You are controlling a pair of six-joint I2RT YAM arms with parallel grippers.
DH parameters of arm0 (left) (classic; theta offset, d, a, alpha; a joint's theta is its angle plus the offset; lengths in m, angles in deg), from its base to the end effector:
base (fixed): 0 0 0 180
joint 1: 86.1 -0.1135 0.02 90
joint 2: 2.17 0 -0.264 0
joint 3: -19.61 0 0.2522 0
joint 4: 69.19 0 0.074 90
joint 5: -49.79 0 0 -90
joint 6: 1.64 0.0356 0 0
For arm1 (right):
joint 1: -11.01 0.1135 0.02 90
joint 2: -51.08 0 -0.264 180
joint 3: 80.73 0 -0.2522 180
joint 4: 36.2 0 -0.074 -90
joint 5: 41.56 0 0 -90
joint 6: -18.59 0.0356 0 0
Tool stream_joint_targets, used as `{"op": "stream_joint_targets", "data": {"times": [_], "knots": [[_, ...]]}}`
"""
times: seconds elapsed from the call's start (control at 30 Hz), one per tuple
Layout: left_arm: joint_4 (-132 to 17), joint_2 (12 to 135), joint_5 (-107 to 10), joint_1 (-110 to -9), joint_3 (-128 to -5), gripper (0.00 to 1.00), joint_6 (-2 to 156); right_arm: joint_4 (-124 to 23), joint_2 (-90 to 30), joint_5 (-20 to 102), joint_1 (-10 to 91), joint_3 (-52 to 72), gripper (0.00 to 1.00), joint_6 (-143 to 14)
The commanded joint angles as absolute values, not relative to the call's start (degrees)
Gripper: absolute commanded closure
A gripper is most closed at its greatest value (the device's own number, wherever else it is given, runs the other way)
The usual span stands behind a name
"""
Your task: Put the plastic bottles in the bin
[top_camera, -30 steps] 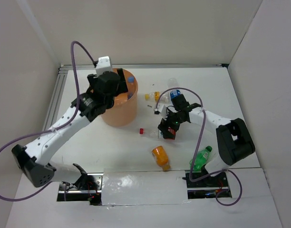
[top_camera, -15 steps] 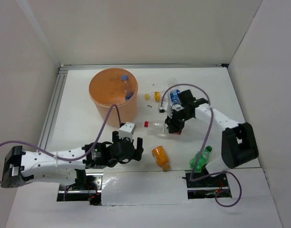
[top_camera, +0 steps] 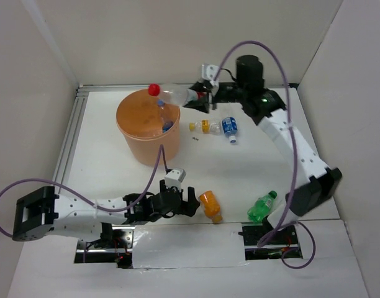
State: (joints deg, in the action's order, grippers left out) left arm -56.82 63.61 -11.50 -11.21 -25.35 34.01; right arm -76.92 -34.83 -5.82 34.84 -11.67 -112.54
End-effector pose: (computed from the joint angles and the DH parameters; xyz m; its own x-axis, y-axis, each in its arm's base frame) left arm 0.0779 -0.2229 0.2070 -0.6861 -0.1931 -0.7014 0.3165 0.7889 -0.5268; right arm 0.2819 0.1561 0.4579 0.4391 -0.2261 -0.8695 -0.8789 0.0928 -0.4679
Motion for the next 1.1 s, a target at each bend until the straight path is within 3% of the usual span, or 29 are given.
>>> {"op": "stream_joint_targets", "data": {"times": [0.0,0.1,0.17,0.23,0.27,0.3,0.47,0.77,0.87,1.0,1.03,1.07], "knots": [[-66.84,66.81,-14.27,-10.95,-28.16,0.0,34.3,-62.98,-45.93,-7.38,42.02,-18.97,0.76,-101.22],[-67.47,70.59,-15.51,-10.95,-31.23,0.0,35.1,-59.81,-53.4,-4.04,47.29,-25.21,0.74,-97.08],[-65.28,72.44,-15.51,-10.95,-33.08,0.0,34.31,-59.81,-57.62,-4.03,48.71,-31.51,0.65,-94.8],[-63.34,74.55,-15.51,-10.95,-34.4,0.0,32.9,-64.97,-64.3,-4.03,49.33,-36.63,0.4,-93.22],[-63.34,74.56,-15.51,-10.95,-34.4,0.0,32.29,-67.17,-65.98,-4.03,49.33,-39.0,0.07,-92.51],[-63.34,75.86,-14.99,-10.95,-35.1,0.0,31.5,-69.71,-67.04,-3.08,48.8,-41.72,0.0,-91.81],[-62.2,82.01,-14.28,-10.95,-38.97,0.0,28.94,-68.42,-60.29,8.52,43.28,-35.87,0.0,-86.01],[-43.5,100.03,-15.43,-10.95,-56.8,0.02,22.44,-72.29,-41.24,2.12,20.44,-7.24,0.0,-83.81],[-41.02,103.02,-14.9,-10.95,-59.01,0.15,22.44,-72.9,-34.56,1.6,14.9,3.22,0.0,-86.0],[-40.49,103.56,-14.37,-11.48,-59.01,0.52,22.96,-75.7,-28.57,0.37,8.66,12.72,0.0,-89.77],[-40.49,103.56,-14.37,-11.48,-59.01,0.72,22.97,-76.5,-27.77,-0.34,7.24,14.05,0.02,-91.52],[-39.96,103.04,-14.37,-12.09,-59.01,0.83,24.36,-77.55,-27.15,-1.21,5.92,15.19,0.05,-92.5]]}}
